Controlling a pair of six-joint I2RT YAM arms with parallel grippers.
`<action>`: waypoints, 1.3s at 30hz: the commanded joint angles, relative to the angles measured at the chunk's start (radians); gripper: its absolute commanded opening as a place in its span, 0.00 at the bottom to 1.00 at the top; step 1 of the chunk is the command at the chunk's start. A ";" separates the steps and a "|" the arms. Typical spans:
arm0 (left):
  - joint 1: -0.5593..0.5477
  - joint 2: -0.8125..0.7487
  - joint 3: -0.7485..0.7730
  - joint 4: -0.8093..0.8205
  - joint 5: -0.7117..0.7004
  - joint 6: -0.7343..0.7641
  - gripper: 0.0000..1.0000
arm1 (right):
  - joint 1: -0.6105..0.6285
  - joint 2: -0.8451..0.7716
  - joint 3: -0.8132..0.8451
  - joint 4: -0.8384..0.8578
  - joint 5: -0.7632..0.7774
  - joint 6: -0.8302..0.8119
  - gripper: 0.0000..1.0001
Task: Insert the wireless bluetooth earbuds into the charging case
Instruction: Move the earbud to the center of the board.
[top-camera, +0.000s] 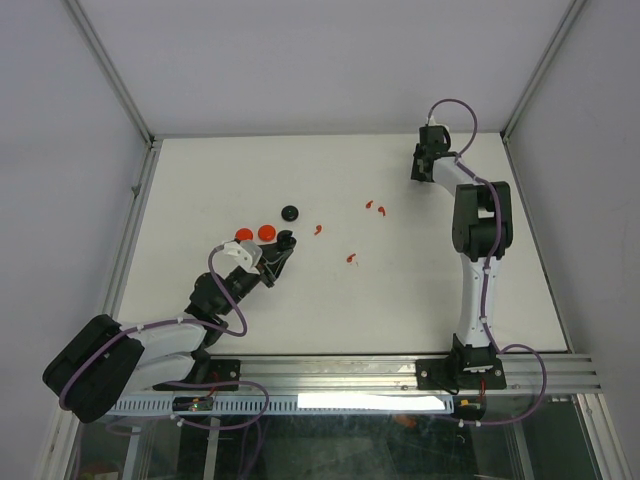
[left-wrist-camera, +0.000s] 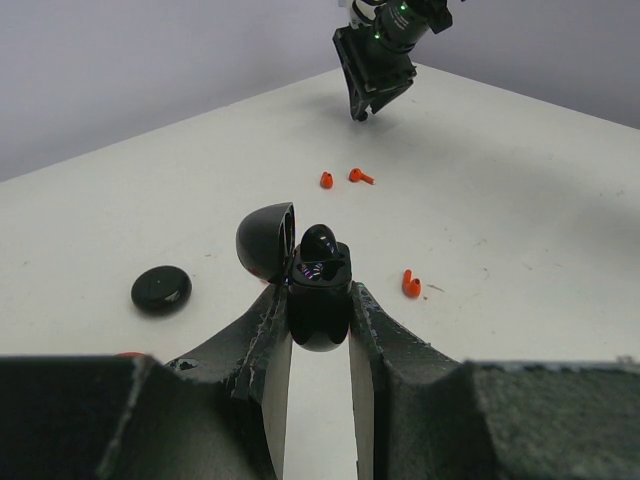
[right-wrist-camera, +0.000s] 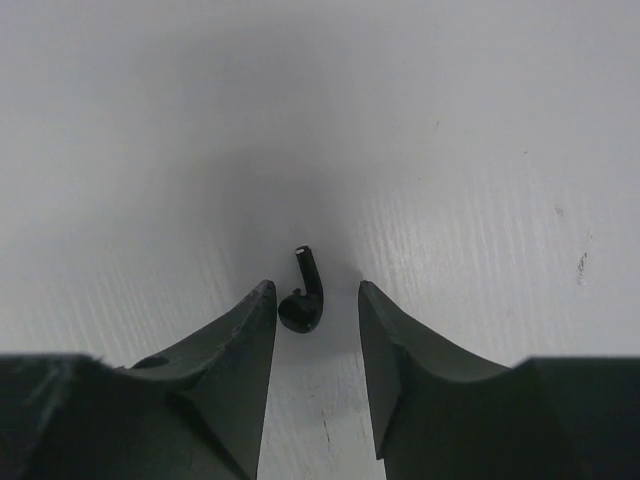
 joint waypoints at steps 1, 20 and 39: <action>0.014 -0.014 0.005 0.036 0.003 0.023 0.00 | -0.010 0.028 0.059 -0.036 -0.009 0.008 0.40; 0.013 -0.073 -0.003 0.018 0.036 0.016 0.00 | 0.009 -0.200 -0.234 -0.119 -0.097 0.073 0.21; 0.013 -0.111 -0.007 0.020 0.063 -0.012 0.00 | 0.197 -0.707 -0.827 -0.190 -0.182 0.207 0.29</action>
